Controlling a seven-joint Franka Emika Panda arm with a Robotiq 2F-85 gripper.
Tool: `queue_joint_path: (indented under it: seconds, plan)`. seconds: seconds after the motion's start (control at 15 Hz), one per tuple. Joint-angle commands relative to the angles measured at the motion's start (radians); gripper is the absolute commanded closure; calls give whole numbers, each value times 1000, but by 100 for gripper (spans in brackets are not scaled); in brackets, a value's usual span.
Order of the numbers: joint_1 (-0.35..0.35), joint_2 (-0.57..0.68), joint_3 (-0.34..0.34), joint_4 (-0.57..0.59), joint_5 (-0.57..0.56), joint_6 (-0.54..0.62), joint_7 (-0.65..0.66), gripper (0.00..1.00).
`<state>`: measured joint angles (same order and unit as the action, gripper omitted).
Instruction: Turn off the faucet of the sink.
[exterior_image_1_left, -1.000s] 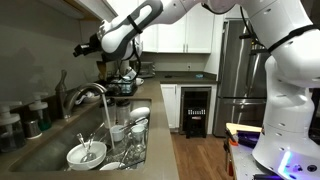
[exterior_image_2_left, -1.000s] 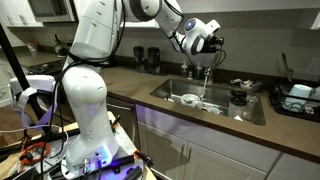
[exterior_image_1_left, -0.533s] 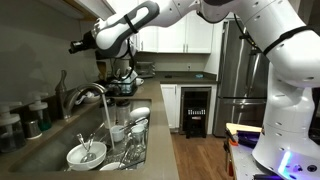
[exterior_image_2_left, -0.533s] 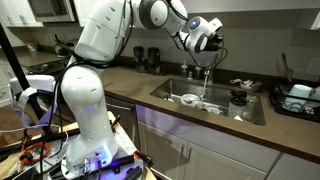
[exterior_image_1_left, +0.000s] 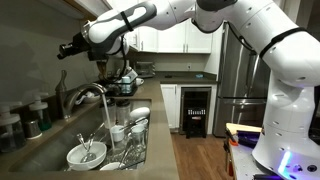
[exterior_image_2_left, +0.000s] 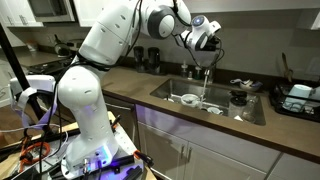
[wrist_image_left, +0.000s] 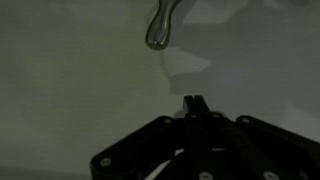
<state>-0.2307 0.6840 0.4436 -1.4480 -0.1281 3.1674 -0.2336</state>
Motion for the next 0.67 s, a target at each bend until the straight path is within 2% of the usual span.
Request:
queue_joint_path:
  seconds: [0.0, 0.33, 0.6]
  plan:
    - [13, 43, -20, 63, -21, -4, -26, 96]
    - [57, 71, -100, 96, -17, 52, -15, 95]
    - [94, 108, -136, 141, -17, 38, -18, 96]
